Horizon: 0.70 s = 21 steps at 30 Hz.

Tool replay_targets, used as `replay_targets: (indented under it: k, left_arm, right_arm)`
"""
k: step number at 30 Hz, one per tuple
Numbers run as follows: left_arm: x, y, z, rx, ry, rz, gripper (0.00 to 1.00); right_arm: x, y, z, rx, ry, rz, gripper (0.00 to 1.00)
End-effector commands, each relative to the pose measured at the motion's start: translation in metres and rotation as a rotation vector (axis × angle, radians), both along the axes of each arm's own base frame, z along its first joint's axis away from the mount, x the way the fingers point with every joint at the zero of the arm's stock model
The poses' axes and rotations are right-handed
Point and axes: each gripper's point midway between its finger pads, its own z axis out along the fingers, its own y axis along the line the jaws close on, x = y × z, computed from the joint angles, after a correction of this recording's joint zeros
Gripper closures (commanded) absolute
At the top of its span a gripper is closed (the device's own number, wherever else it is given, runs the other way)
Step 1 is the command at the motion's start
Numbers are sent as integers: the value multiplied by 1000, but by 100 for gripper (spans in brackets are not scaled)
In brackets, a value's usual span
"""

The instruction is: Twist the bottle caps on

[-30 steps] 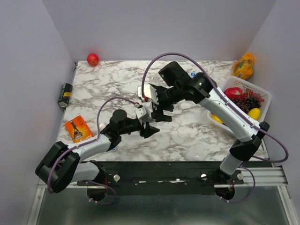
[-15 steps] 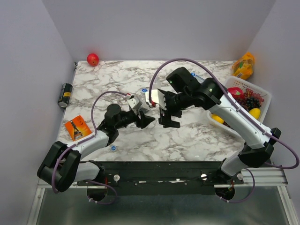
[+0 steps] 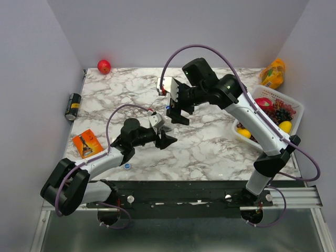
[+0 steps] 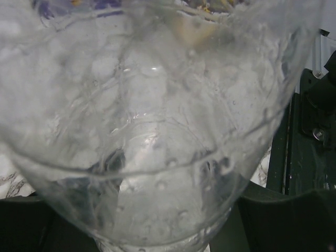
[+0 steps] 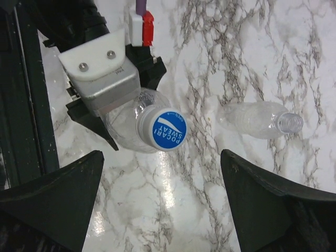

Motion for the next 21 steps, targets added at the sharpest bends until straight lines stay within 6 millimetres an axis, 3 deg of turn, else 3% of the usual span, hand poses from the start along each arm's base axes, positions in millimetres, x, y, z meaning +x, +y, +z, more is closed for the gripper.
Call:
replay_targets:
  k: [1, 15, 21]
  left_arm:
    - [-7, -7, 7, 8, -36, -68, 100]
    - [-5, -12, 9, 15, -58, -81, 100]
    - [5, -8, 9, -27, 29, -13, 100]
  right_arm:
    - [-24, 17, 15, 79, 47, 134, 0]
    - [-41, 14, -8, 29, 149, 183, 0]
    - [-42, 3, -15, -8, 140, 154, 0]
